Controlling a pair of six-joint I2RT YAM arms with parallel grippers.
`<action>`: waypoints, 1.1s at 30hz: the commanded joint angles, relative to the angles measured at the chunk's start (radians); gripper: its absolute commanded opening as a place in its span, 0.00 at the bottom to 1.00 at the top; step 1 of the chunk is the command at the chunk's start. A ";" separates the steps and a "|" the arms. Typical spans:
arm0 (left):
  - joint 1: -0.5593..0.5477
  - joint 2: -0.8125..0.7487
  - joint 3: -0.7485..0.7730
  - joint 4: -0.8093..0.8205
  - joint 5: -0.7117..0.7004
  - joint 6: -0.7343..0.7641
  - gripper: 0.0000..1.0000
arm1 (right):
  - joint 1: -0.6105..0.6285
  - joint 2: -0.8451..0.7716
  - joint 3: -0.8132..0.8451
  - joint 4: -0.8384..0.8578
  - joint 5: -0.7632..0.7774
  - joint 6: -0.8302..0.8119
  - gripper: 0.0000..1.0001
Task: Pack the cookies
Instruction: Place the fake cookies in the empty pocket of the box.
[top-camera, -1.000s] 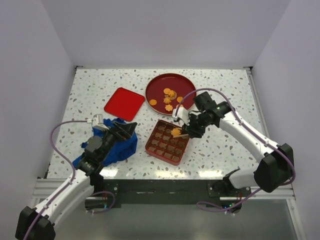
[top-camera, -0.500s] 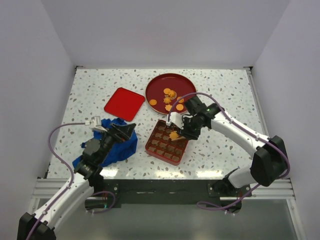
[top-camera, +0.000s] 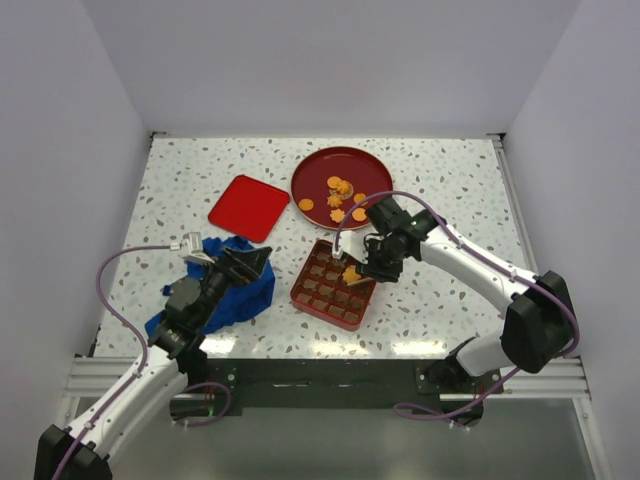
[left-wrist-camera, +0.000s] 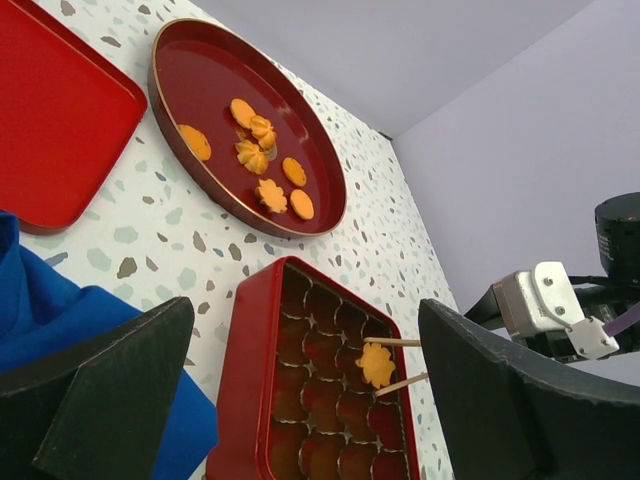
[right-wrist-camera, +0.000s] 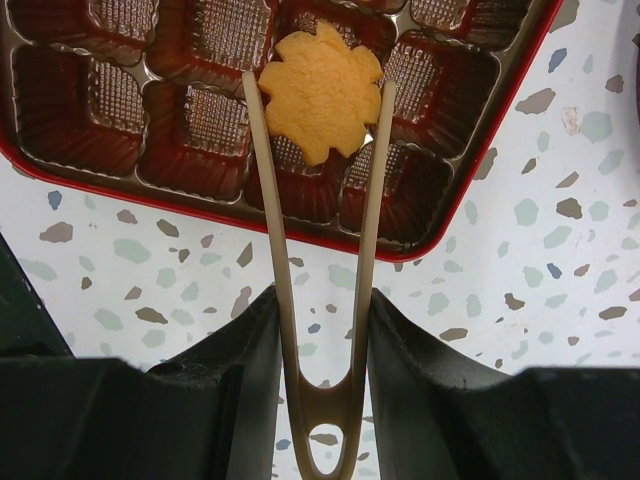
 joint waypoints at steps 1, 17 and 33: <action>0.009 -0.001 -0.015 0.032 0.000 -0.007 1.00 | 0.015 -0.020 0.003 -0.007 0.000 -0.024 0.30; 0.009 -0.013 -0.018 0.024 -0.002 -0.012 1.00 | 0.023 -0.011 0.008 0.001 0.009 -0.018 0.39; 0.009 -0.018 -0.020 0.023 -0.003 -0.016 1.00 | 0.023 0.021 0.035 0.019 0.000 -0.001 0.44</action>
